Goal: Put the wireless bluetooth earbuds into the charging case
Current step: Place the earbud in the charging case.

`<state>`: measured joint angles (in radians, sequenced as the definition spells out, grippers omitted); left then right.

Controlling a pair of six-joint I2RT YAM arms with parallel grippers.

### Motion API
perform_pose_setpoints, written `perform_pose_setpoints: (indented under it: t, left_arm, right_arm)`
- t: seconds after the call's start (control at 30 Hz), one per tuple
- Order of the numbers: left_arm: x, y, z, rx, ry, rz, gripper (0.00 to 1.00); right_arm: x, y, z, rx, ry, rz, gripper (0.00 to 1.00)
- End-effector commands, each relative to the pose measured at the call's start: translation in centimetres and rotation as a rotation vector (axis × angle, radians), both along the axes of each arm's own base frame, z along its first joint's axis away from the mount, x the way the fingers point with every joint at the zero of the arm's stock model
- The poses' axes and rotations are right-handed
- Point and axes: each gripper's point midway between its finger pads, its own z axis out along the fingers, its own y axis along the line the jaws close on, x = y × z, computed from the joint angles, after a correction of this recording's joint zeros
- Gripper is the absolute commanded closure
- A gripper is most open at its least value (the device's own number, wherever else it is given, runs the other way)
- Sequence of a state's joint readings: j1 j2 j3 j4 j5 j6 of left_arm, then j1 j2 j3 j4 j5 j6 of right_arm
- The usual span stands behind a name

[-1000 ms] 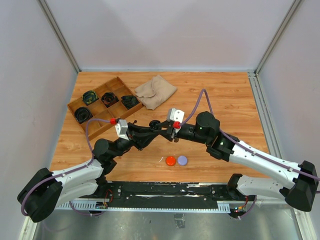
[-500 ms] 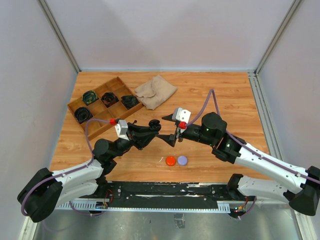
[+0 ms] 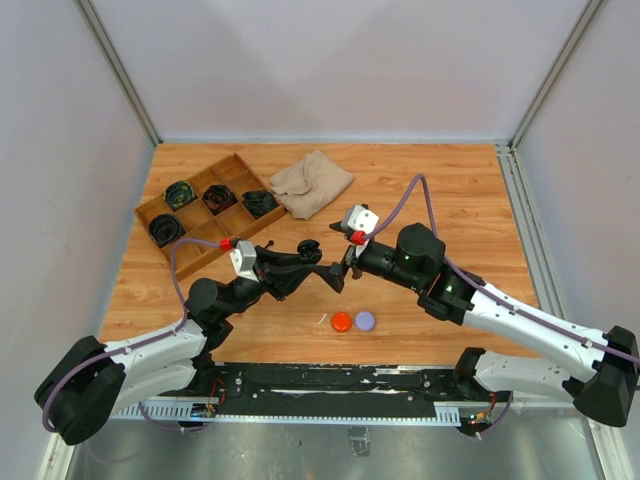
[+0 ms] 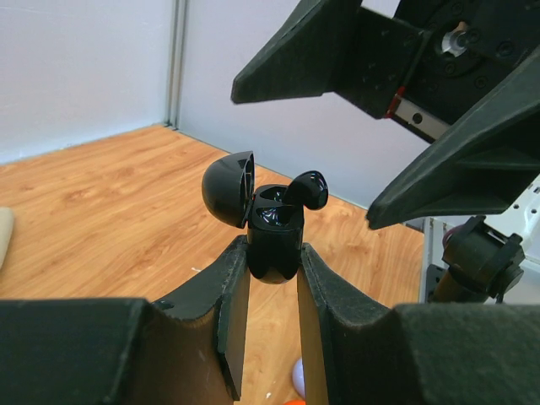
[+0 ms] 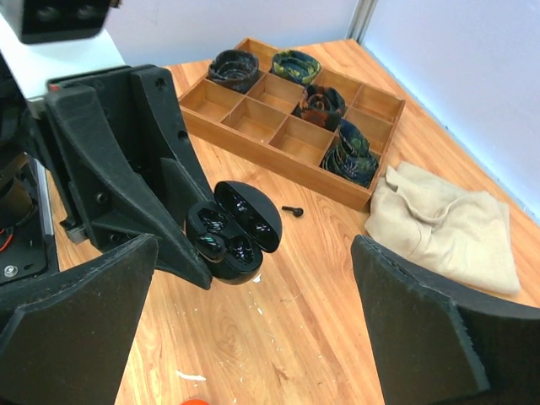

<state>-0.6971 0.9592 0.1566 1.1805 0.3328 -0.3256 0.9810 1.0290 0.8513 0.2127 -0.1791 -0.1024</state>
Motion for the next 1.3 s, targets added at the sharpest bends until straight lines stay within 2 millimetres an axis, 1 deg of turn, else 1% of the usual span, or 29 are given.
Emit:
perform_pose_setpoints:
  t: [0.0, 0.13, 0.3, 0.67, 0.87, 1.03, 1.2, 1.27]
  left_arm:
    - [-0.3, 0.3, 1.1, -0.026, -0.050, 0.010, 1.00]
    - [-0.3, 0.4, 1.2, -0.026, -0.051, 0.010, 1.00]
    - [-0.4, 0.4, 1.2, -0.029, -0.053, 0.009, 1.00]
    - [-0.7, 0.5, 1.5, -0.034, -0.064, 0.003, 1.00]
    - [-0.9, 0.4, 1.5, -0.030, -0.073, -0.008, 1.00]
    - [-0.8, 0.5, 1.1, -0.019, -0.070, -0.001, 1.00]
    - [-0.9, 0.4, 1.0, -0.010, -0.076, -0.008, 1.00]
    - [-1.0, 0.4, 1.1, -0.009, -0.079, -0.017, 1.00]
  right_arm:
    - [0.7, 0.3, 1.1, 0.044, 0.018, -0.060, 0.01]
    - [1.5, -0.4, 0.6, 0.027, 0.022, -0.118, 0.01]
    - [1.9, -1.4, 0.0, -0.004, 0.006, -0.162, 0.01]
    - [2.5, -3.1, -0.9, -0.063, -0.025, -0.223, 0.01]
    - [2.7, -3.4, -1.0, -0.066, -0.018, -0.232, 0.01]
    - [2.4, -3.5, -1.4, -0.079, -0.004, -0.179, 0.02]
    - [1.5, -3.7, -2.2, -0.075, 0.065, -0.052, 0.00]
    - [0.8, -3.7, -2.2, -0.049, 0.102, 0.022, 0.01]
